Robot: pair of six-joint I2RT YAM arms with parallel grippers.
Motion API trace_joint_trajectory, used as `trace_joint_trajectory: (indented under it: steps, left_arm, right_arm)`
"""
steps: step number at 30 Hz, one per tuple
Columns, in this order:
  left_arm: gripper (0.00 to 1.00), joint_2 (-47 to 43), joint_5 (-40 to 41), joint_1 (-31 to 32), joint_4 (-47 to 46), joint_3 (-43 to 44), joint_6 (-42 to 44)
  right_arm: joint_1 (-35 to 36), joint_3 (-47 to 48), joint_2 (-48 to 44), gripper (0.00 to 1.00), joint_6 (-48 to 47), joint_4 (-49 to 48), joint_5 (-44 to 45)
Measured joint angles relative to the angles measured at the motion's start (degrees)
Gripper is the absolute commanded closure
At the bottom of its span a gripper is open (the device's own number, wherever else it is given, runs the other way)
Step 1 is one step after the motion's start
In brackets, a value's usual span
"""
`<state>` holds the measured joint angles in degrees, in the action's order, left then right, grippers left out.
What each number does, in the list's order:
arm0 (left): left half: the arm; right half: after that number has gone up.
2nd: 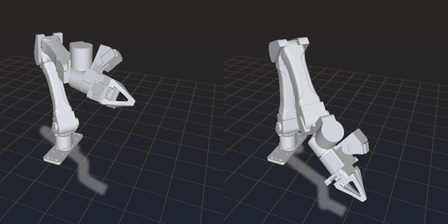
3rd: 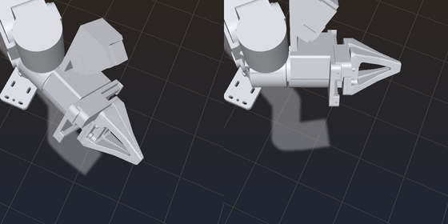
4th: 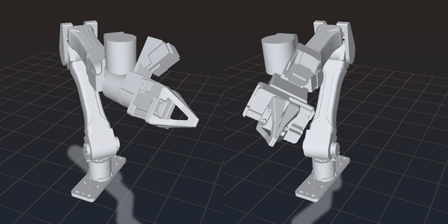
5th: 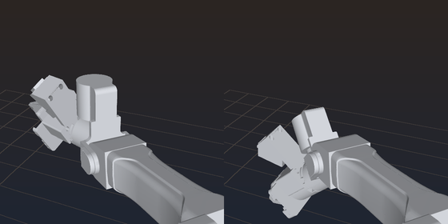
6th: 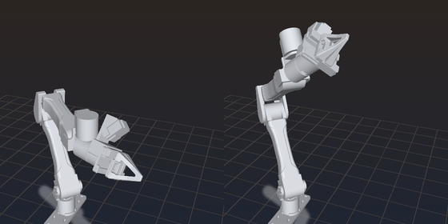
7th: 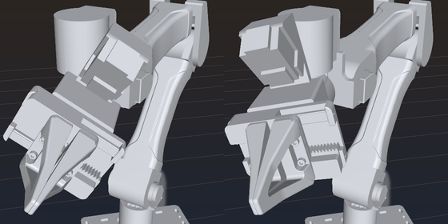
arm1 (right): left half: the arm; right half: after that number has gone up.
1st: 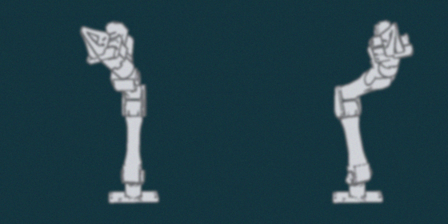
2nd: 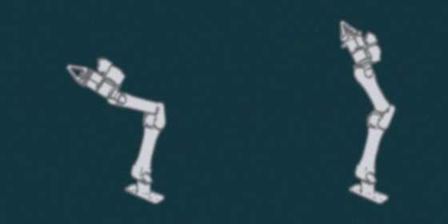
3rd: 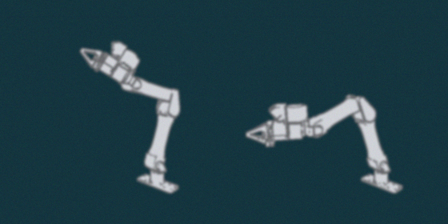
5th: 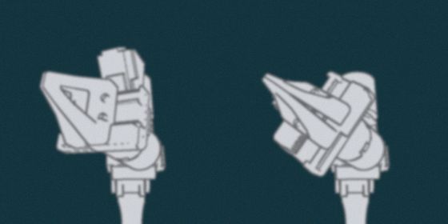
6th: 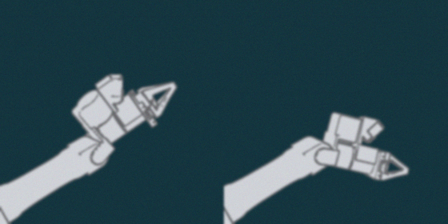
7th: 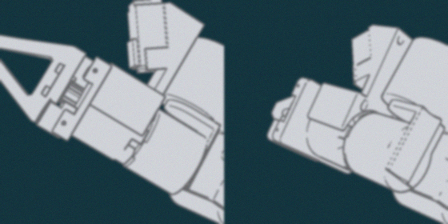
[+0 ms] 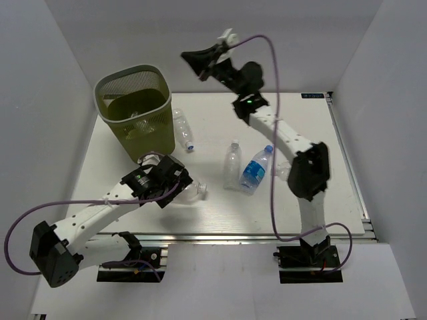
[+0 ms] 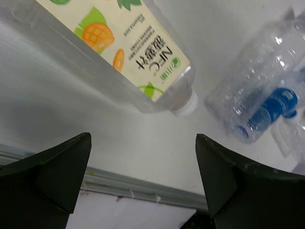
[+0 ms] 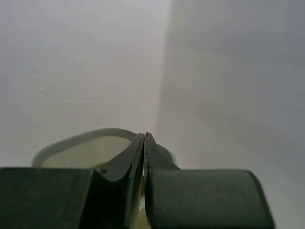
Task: Put the plastic bottles in the bin
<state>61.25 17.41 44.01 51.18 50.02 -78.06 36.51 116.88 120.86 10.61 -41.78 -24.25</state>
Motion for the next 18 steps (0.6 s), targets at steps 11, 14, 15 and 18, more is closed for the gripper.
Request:
trace_joint_trajectory:
  steps: [11,14,15,18]
  left_arm:
    - [0.00,13.55,8.57,0.00,-8.52,0.11,-1.95]
    - [0.00,15.61,6.84,0.00,-9.68,2.14,-0.57]
    - [0.00,16.17,6.10,0.02,-9.81,3.17,-0.33]
    - [0.00,18.58,3.61,0.59,-10.21,7.10,-0.22]
  right_arm:
    - [-18.49,-48.98,-33.24,0.37,-11.61,12.46,-8.59]
    - [-20.00,-57.40,-37.83,0.38,-14.58,18.47,-10.49]
    - [-20.57,-59.45,-39.34,0.38,-15.32,20.04,-10.99]
    - [-22.23,-62.77,-42.93,0.40,-16.28,22.62,-12.09]
